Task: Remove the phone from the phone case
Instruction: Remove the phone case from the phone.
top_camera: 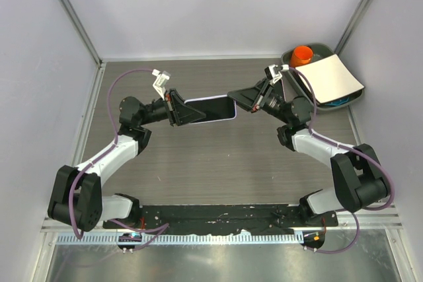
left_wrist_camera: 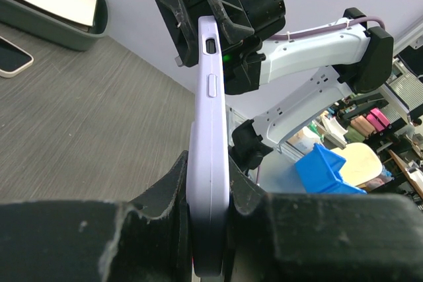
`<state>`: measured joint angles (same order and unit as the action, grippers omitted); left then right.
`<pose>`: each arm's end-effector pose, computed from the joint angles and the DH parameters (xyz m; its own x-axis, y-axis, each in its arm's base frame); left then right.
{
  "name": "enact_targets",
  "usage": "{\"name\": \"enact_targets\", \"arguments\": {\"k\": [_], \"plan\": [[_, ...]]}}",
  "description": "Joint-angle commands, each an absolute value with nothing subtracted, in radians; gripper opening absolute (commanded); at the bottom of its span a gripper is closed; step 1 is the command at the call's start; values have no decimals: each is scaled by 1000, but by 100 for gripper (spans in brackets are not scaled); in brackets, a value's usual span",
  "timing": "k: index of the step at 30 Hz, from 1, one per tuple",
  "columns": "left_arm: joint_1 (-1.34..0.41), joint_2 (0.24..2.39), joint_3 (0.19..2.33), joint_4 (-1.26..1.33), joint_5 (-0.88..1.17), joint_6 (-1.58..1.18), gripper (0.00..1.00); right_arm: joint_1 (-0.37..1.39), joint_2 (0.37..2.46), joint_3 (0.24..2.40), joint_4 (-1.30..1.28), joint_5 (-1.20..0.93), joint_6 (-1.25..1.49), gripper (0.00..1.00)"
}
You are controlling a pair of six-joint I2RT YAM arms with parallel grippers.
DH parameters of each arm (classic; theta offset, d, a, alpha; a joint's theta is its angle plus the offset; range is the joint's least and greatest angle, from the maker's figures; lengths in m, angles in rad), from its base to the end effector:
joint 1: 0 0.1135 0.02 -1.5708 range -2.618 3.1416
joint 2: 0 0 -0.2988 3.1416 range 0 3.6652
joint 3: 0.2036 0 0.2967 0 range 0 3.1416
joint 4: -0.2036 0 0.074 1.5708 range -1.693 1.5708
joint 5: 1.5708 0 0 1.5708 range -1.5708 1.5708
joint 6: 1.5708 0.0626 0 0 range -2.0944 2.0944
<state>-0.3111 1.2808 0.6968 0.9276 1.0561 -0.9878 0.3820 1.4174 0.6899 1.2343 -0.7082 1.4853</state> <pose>0.2772 -0.1464 0.3250 -0.6006 -0.2386 -0.7631 0.7802 0.0338 -0.6246 0.2980 0.1636 0.3194 -0.7694 0.5064 -0.3892 -0.5180 -0.1382 0.8441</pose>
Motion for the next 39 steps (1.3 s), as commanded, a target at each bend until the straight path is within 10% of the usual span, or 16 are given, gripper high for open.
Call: {"name": "enact_targets", "arguments": {"k": [1, 39], "plan": [[-305, 1252, 712, 1017, 1057, -971, 0, 377, 1422, 724, 1308, -698, 1520, 29], [-371, 1233, 723, 1127, 1275, -936, 0, 337, 1505, 672, 1325, -604, 1724, 12]]}}
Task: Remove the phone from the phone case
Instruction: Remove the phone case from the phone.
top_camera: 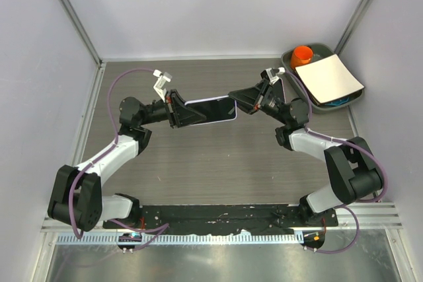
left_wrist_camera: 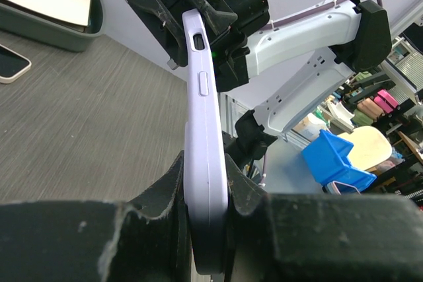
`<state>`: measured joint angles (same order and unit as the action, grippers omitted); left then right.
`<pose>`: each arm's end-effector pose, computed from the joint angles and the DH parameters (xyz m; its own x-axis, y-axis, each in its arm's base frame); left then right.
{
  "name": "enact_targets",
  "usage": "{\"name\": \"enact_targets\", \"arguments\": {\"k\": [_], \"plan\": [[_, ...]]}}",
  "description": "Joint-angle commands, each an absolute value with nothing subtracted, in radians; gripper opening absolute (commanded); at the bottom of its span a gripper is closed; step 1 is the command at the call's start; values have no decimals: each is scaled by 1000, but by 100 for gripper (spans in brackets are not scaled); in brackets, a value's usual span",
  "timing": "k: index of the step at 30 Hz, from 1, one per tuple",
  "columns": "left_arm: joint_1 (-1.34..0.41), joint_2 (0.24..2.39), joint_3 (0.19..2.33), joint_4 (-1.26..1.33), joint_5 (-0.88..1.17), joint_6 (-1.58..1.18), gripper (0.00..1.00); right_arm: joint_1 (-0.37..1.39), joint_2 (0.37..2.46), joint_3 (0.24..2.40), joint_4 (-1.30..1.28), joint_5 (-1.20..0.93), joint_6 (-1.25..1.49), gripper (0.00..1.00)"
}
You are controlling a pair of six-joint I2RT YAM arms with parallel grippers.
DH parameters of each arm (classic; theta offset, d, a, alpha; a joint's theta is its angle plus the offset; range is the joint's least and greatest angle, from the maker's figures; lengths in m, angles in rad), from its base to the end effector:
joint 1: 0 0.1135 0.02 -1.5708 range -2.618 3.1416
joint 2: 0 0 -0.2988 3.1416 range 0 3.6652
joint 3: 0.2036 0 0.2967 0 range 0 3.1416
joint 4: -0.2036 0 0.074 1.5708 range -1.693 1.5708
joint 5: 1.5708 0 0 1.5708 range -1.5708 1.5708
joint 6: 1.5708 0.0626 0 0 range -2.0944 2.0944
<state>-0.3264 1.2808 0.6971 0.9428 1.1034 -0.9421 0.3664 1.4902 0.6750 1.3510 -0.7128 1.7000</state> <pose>0.2717 -0.1510 0.3257 -0.5614 -0.1947 -0.8043 0.8198 0.0022 -0.5727 0.3058 0.1612 0.3029 -0.8508 0.4771 -0.2203 -0.3701 -0.2464 0.8957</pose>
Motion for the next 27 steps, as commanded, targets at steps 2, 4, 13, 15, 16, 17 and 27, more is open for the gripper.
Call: {"name": "enact_targets", "arguments": {"k": [2, 4, 13, 15, 16, 17, 27], "plan": [[-374, 1235, 723, 1134, 1276, -942, 0, 333, 1505, 669, 1321, -600, 1723, 12], [-377, 1233, 721, 1144, 1279, -951, 0, 330, 1505, 667, 1316, -598, 1726, 12], [-382, 1236, 719, 1177, 1285, -968, 0, 310, 1503, 666, 1305, -597, 1749, 12], [-383, 1236, 718, 1189, 1289, -974, 0, 307, 1505, 664, 1301, -594, 1747, 12], [-385, 1235, 718, 1192, 1290, -976, 0, 304, 1506, 664, 1299, -595, 1750, 12], [-387, 1236, 718, 1195, 1293, -977, 0, 302, 1506, 664, 1302, -594, 1753, 12], [-390, 1246, 719, 1197, 1249, -995, 0, 298, 1490, 672, 1284, -597, 1682, 9]]}}
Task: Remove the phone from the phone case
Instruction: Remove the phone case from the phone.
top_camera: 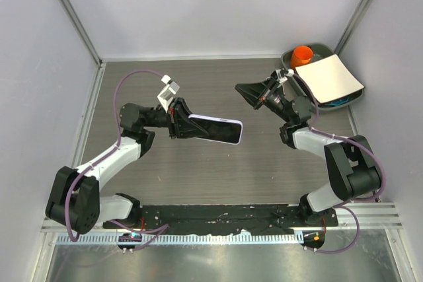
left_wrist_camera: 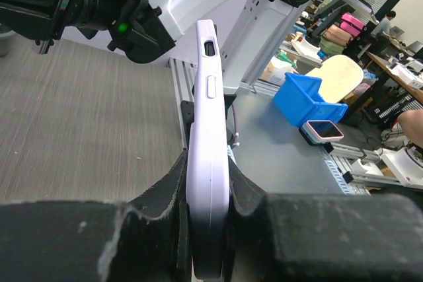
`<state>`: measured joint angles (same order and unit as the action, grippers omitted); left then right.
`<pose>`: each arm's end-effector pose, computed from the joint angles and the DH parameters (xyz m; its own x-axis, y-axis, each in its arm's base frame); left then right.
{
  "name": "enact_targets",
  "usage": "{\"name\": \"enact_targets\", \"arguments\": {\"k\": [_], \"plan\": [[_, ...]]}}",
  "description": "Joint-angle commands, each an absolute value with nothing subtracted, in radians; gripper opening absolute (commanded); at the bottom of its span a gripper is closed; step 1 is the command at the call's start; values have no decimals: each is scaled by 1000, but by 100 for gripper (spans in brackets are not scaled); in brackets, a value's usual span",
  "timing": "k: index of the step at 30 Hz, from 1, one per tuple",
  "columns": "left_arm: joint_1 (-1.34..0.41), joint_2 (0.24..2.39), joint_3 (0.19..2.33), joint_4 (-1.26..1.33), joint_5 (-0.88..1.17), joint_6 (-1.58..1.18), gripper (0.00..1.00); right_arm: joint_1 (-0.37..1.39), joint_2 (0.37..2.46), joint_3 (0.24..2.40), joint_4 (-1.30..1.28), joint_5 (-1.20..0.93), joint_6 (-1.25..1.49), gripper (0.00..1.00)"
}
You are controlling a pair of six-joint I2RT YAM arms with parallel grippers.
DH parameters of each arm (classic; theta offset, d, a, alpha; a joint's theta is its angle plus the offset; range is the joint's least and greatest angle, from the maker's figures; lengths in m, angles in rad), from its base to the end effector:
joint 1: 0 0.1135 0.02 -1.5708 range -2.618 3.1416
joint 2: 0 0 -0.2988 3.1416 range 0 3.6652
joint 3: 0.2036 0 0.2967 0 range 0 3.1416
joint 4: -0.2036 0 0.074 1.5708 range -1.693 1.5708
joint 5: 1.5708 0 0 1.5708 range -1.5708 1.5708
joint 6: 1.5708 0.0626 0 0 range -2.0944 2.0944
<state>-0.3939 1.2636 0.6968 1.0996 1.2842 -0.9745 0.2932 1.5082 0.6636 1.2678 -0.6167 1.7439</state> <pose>0.2410 -0.1652 0.3395 -0.4577 -0.0631 -0.8869 0.8775 -0.1928 -0.4391 0.3276 0.1367 0.2857 -0.7972 0.5987 -0.0769 -0.2597 -0.2252 0.9391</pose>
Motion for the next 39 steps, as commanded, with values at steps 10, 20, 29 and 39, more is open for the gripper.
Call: {"name": "enact_targets", "arguments": {"k": [10, 20, 29, 39], "plan": [[-370, 1252, 710, 1085, 1151, -950, 0, 302, 1393, 727, 1347, -693, 1531, 27], [-357, 1250, 707, 1066, 1124, -942, 0, 365, 1373, 756, 1338, -739, 1479, 32], [-333, 1250, 704, 1068, 1077, -957, 0, 387, 1373, 759, 1328, -758, 1454, 32], [-324, 1247, 696, 1068, 1063, -956, 0, 394, 1368, 758, 1330, -769, 1445, 30]]}}
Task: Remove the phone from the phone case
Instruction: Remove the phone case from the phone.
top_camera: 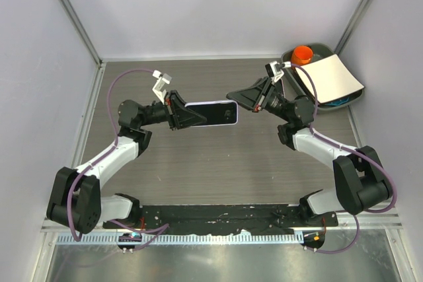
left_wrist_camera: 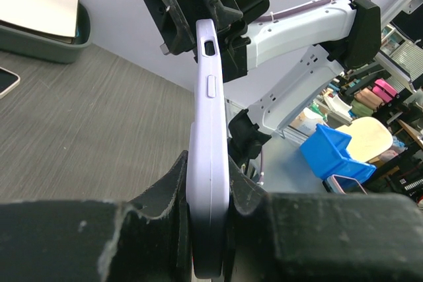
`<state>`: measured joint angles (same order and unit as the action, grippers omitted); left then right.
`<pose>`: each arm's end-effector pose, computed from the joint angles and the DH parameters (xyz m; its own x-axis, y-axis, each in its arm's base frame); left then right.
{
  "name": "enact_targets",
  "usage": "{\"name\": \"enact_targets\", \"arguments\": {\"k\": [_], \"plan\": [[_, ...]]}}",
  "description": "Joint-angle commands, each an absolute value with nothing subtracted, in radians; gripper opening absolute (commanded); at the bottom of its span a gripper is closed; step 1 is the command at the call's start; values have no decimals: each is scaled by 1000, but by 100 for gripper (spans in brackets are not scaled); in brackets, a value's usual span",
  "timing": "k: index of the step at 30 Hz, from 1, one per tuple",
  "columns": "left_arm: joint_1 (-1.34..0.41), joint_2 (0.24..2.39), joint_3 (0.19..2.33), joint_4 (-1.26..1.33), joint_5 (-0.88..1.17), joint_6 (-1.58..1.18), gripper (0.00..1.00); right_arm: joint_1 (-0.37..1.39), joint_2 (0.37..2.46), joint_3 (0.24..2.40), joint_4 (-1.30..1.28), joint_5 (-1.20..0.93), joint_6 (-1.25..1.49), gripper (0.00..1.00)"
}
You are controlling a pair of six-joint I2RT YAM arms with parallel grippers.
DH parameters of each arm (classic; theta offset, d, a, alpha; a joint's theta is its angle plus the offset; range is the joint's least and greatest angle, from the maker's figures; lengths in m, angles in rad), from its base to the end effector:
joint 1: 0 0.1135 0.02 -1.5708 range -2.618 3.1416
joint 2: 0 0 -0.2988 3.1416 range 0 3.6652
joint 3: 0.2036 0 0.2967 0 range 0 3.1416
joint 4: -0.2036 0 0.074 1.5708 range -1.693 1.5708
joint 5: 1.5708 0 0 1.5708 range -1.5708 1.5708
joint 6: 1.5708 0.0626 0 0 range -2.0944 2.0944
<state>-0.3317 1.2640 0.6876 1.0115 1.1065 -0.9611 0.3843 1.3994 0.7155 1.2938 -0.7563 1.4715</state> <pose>0.2641 -0.1502 0.3333 -0.5198 -0.2092 -0.8282 0.8492 -0.0213 -0.5276 0.2900 0.1636 0.3393 -0.7376 0.4824 -0.4724 -0.6071 -0.1677 0.7767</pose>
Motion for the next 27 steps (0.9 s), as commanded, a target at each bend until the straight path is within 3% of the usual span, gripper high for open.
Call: {"name": "enact_targets", "arguments": {"k": [1, 17, 27], "plan": [[-322, 1247, 696, 1068, 1062, -957, 0, 394, 1368, 756, 1328, -772, 1442, 30], [-319, 1246, 692, 1069, 1060, -954, 0, 402, 1374, 762, 1321, -773, 1451, 27], [-318, 1238, 686, 1195, 1123, -997, 0, 402, 1405, 758, 1319, -755, 1509, 11]]}}
